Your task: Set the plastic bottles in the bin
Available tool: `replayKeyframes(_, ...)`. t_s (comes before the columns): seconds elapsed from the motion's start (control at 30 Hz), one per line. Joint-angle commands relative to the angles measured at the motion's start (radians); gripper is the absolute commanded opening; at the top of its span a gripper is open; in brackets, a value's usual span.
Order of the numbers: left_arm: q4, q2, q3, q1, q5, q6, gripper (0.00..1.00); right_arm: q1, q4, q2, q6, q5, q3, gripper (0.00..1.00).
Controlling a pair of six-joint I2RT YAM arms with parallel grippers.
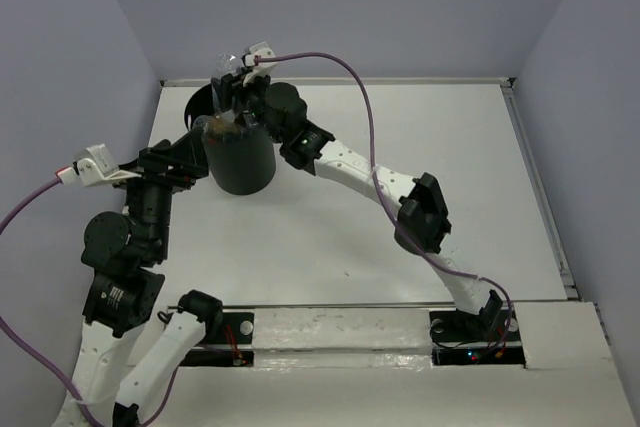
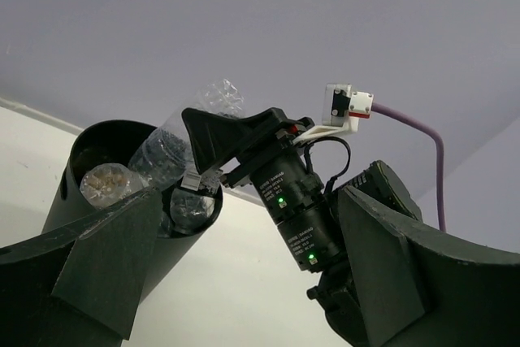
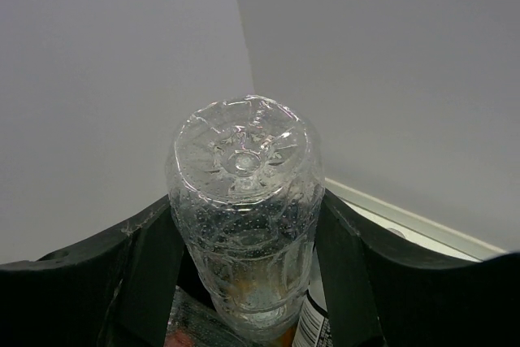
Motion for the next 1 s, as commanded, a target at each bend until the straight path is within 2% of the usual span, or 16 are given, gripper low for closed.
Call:
replayKeyframes(0.0,0.047,0.023,0.019,-0.001,0.015,-0.008,0.99,0.06,-0.111,0.04,-0.025,0.047,-0.07,0.45)
replayKeyframes(0.17,0.048,0.024,0.034,-0.001,0.015,-0.006,0.99,0.069,-0.088,0.02,-0.117,0.122,-0.083,0.46)
replayKeyframes(0.3,0.037,0.03,0.068,-0.001,0.011,0.003,0.99,0.069,-0.004,-0.077,-0.071,0.113,-0.242,0.68)
replayKeyframes(0.37,0.03,0.029,0.084,-0.001,-0.002,0.009,0.99,0.069,0.022,-0.126,-0.054,0.092,-0.272,0.74)
replayKeyframes(0.57,0.001,0.0,0.079,-0.001,-0.031,0.017,0.99,0.069,0.082,-0.213,-0.029,0.055,-0.373,0.72)
replayKeyframes(0.77,-0.041,-0.023,0.047,-0.001,-0.034,-0.005,0.99,0.078,0.079,-0.258,0.007,0.035,-0.454,0.76)
replayKeyframes(0.83,-0.045,-0.019,0.053,-0.001,-0.034,-0.005,0.99,0.078,0.082,-0.276,0.017,0.02,-0.47,0.79)
replayKeyframes(0.9,-0.058,-0.01,0.071,0.0,-0.035,0.003,0.99,0.089,0.078,-0.308,0.018,0.001,-0.485,0.87)
replayKeyframes(0.97,-0.061,0.0,0.088,-0.001,-0.038,0.007,0.99,0.089,0.069,-0.351,0.024,-0.014,-0.501,0.91)
